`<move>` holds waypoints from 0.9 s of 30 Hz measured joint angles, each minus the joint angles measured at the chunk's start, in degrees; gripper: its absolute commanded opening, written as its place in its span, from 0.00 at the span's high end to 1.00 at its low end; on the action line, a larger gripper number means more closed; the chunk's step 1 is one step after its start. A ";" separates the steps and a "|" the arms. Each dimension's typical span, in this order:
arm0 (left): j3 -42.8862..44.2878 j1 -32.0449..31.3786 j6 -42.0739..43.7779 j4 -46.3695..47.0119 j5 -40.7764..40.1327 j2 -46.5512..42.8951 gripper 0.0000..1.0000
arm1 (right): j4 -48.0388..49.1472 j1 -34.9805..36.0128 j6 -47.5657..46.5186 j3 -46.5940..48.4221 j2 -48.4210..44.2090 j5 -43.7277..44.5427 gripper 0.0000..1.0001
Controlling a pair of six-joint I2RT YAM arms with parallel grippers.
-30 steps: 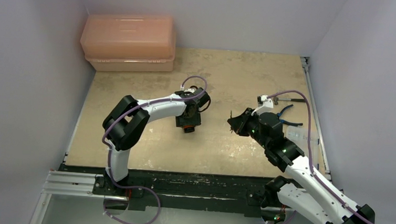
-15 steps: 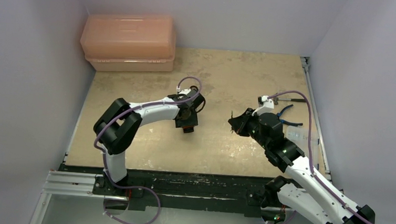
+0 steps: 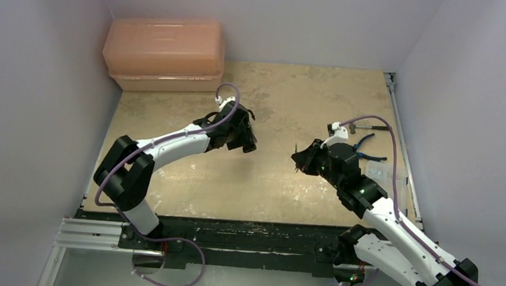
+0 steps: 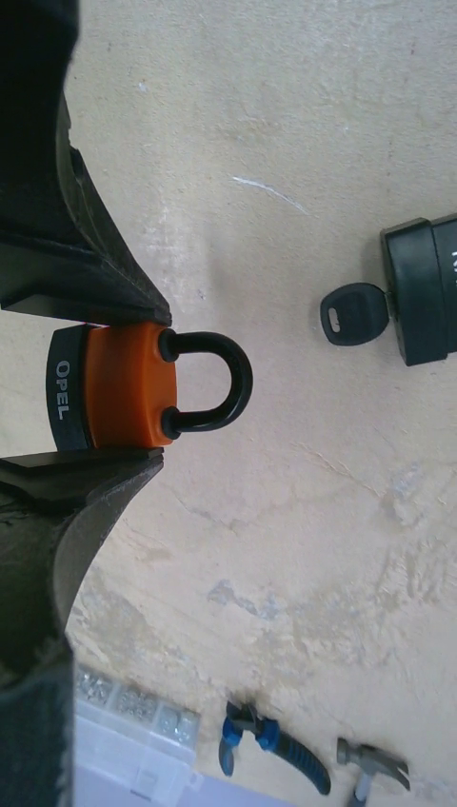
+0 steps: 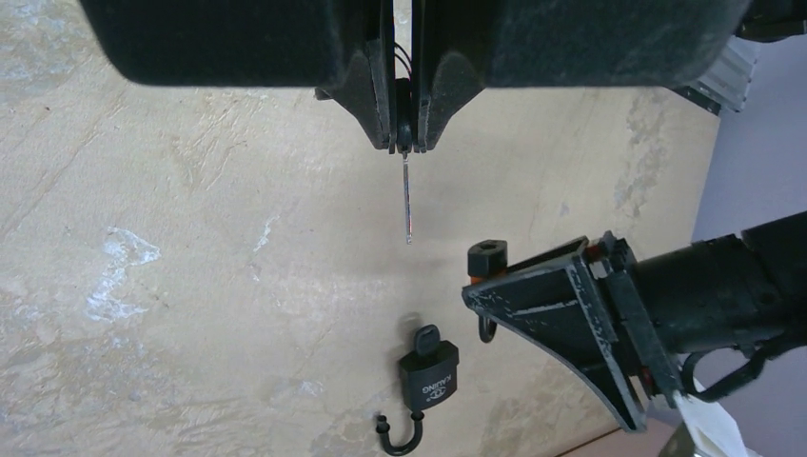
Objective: Unlock with the key
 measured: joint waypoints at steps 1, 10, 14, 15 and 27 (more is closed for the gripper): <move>0.00 0.24 0.00 0.39 0.26 -0.26 1.00 | -0.20 0.00 0.00 0.13 0.24 -0.04 1.00; -2.97 5.03 -1.03 5.75 7.56 -1.16 1.00 | 0.11 0.00 0.22 0.85 2.45 -1.88 1.00; -2.97 7.63 -2.08 8.76 10.69 -0.44 1.00 | 1.60 0.00 1.16 0.90 4.04 -3.85 1.00; -2.95 8.04 -2.47 9.38 11.19 -0.22 1.00 | 2.14 0.00 1.44 0.94 4.70 -4.66 1.00; 0.98 8.39 -1.92 15.65 18.95 3.45 1.00 | 6.05 0.79 3.87 5.51 14.64 -9.97 1.00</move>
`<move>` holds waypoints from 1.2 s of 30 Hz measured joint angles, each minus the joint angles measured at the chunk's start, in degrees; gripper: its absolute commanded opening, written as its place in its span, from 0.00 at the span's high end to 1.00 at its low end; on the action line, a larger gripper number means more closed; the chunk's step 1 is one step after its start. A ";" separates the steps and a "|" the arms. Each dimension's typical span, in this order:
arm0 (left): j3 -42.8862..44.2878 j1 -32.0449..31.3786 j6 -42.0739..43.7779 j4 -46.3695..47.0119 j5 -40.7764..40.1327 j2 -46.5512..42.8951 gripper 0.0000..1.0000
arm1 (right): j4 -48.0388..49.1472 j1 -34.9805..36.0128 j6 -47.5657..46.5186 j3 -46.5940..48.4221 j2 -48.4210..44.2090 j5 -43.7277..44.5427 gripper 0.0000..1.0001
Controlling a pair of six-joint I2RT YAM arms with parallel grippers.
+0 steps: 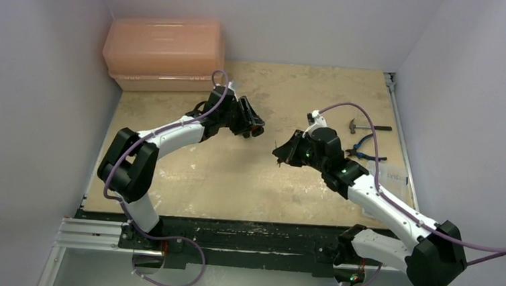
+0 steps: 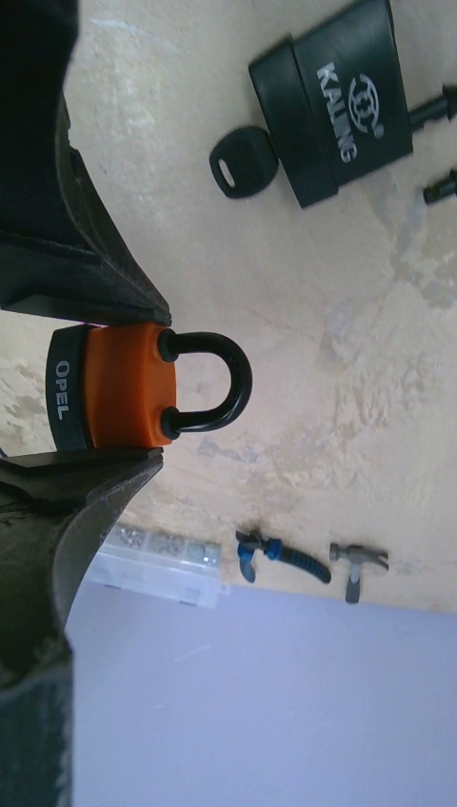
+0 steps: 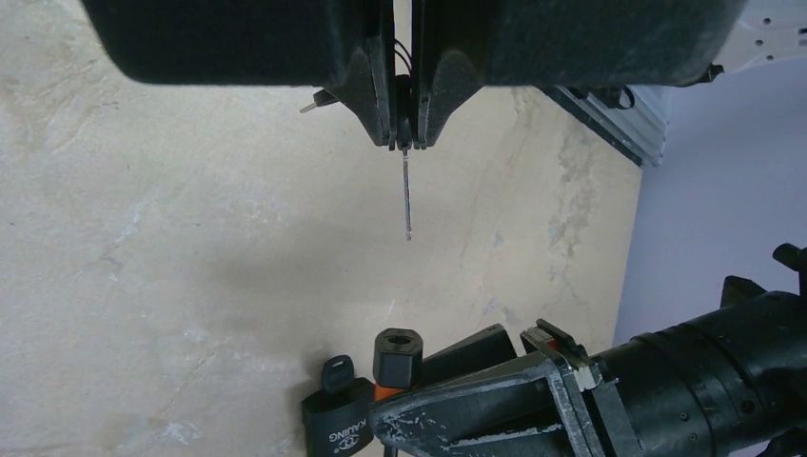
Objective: Unlock with the key
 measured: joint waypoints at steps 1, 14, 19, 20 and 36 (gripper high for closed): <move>0.00 0.00 0.00 0.72 0.61 0.02 1.00 | 0.52 0.02 0.09 0.37 0.81 -0.66 1.00; -0.22 0.37 -2.54 1.75 0.37 0.02 1.00 | 3.93 2.03 1.07 6.58 13.00 -3.63 1.00; -0.22 1.27 -5.99 0.26 0.59 0.02 1.00 | 4.35 2.01 1.05 8.57 15.39 -3.72 1.00; -0.22 1.40 -6.60 -0.02 0.79 0.02 1.00 | 4.50 2.01 1.05 8.66 15.67 -3.74 1.00; -1.99 1.64 -11.17 1.03 4.26 -0.13 1.00 | 4.66 2.01 1.07 12.44 21.31 -6.36 1.00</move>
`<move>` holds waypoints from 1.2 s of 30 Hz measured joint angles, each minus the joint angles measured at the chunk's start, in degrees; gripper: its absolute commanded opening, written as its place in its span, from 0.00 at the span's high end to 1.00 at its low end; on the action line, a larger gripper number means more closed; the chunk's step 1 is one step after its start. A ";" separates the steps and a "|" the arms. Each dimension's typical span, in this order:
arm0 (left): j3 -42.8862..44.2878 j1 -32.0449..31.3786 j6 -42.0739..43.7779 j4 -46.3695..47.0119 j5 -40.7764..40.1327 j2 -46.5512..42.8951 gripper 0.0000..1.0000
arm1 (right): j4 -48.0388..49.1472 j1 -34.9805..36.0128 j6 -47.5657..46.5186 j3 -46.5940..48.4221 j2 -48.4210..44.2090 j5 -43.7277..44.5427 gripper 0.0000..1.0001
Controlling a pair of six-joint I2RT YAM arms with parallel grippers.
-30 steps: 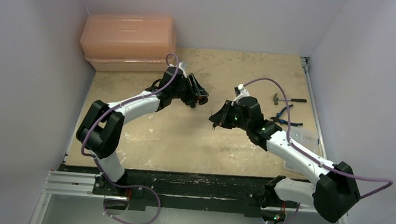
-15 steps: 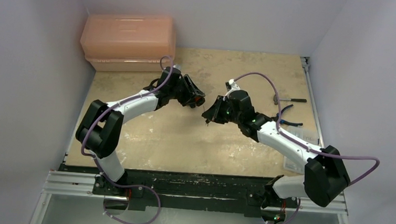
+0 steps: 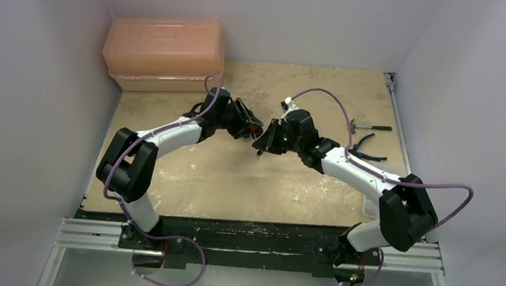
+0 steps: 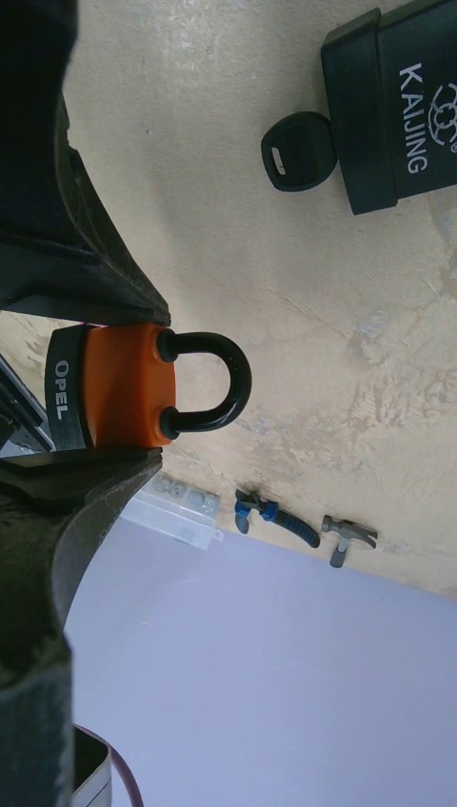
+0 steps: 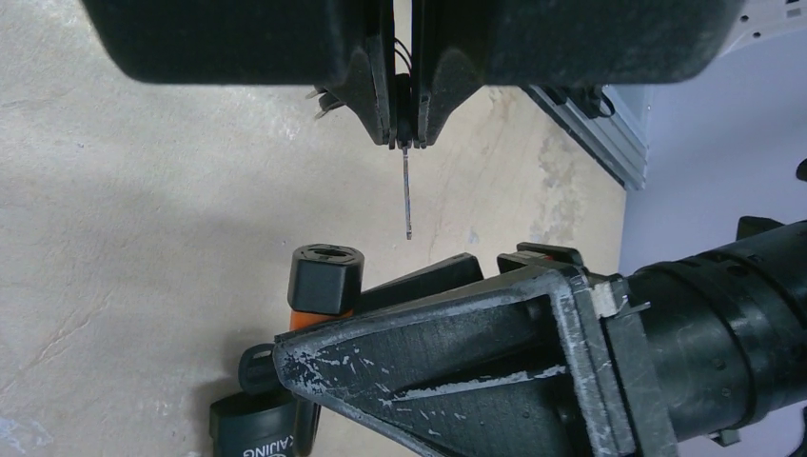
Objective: Unlock with the key
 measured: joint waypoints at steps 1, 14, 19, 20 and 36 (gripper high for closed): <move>-0.02 0.00 0.00 0.11 0.04 -0.09 1.00 | -0.02 0.00 -0.02 0.33 0.44 -0.26 1.00; -0.09 0.00 0.15 0.22 -0.04 -0.46 1.00 | -3.02 -0.09 -0.28 1.53 2.38 -0.26 1.00; -0.09 0.00 0.22 0.22 -0.04 -0.46 1.00 | -3.78 -0.52 -0.52 1.53 2.38 -0.20 1.00; -0.09 0.00 0.24 0.22 -0.04 -0.46 1.00 | -4.00 -0.55 -0.55 1.53 2.38 -0.11 1.00; -0.11 0.00 0.72 0.87 -0.02 -0.59 1.00 | -5.25 -1.75 -1.53 3.15 2.71 1.29 1.00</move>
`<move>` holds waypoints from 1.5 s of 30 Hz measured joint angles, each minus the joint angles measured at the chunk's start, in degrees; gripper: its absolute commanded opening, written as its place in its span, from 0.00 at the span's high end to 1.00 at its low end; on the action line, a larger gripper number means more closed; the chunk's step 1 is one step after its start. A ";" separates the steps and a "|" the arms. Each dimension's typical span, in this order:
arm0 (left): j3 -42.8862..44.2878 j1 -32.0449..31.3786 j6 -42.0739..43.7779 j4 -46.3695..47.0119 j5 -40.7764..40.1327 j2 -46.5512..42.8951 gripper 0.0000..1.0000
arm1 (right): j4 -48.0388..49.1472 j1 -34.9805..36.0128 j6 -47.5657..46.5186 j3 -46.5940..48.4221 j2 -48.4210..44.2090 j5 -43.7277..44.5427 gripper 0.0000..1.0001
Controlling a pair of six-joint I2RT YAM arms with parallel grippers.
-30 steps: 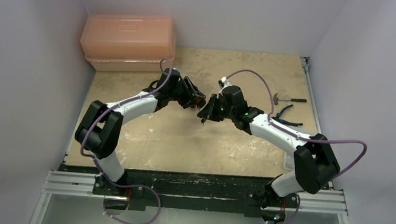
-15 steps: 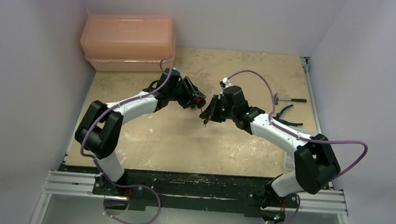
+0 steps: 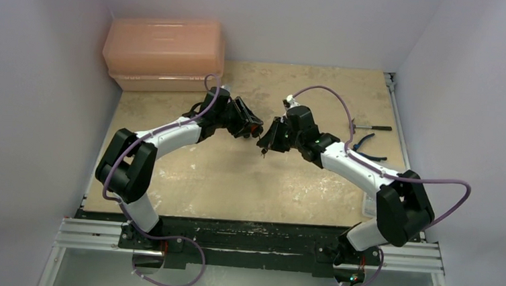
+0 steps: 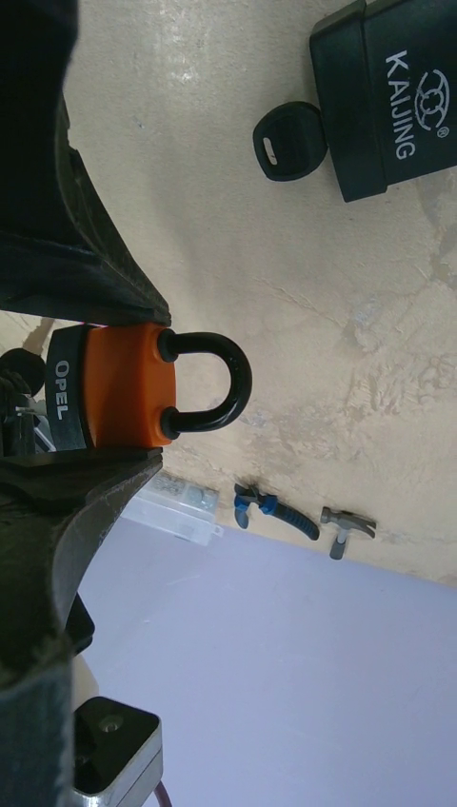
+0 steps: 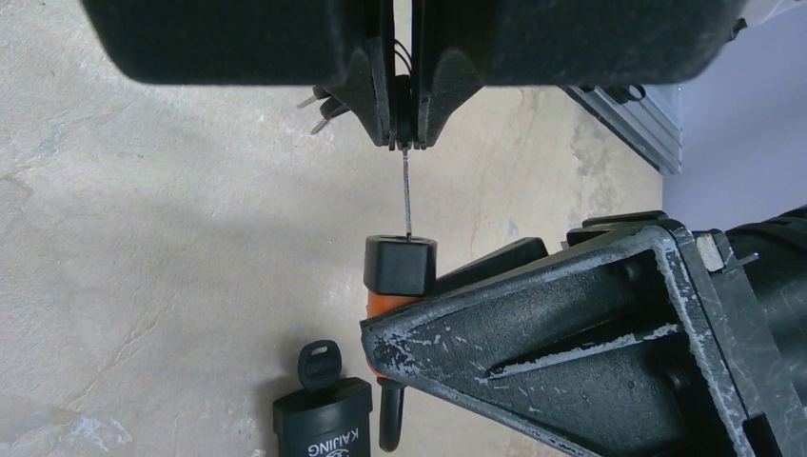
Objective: Unlock with the key
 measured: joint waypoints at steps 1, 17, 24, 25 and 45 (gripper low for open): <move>-0.02 0.00 0.00 0.07 -0.02 -0.02 1.00 | -0.02 -0.04 -0.04 0.26 0.13 -0.02 1.00; -0.50 0.22 0.00 1.11 0.02 -0.02 1.00 | 0.15 -0.61 -0.55 1.01 2.16 -0.13 1.00; -0.83 0.22 0.00 1.84 0.00 -0.02 1.00 | 0.26 -0.70 -0.52 1.14 2.29 -0.15 1.00; -0.83 0.22 0.00 1.95 -0.04 -0.02 1.00 | 0.24 -0.72 -0.52 1.29 2.43 -0.20 1.00; -0.96 0.76 0.00 3.23 -0.70 -0.07 1.00 | -0.13 -1.38 -0.50 4.28 4.55 -1.62 1.00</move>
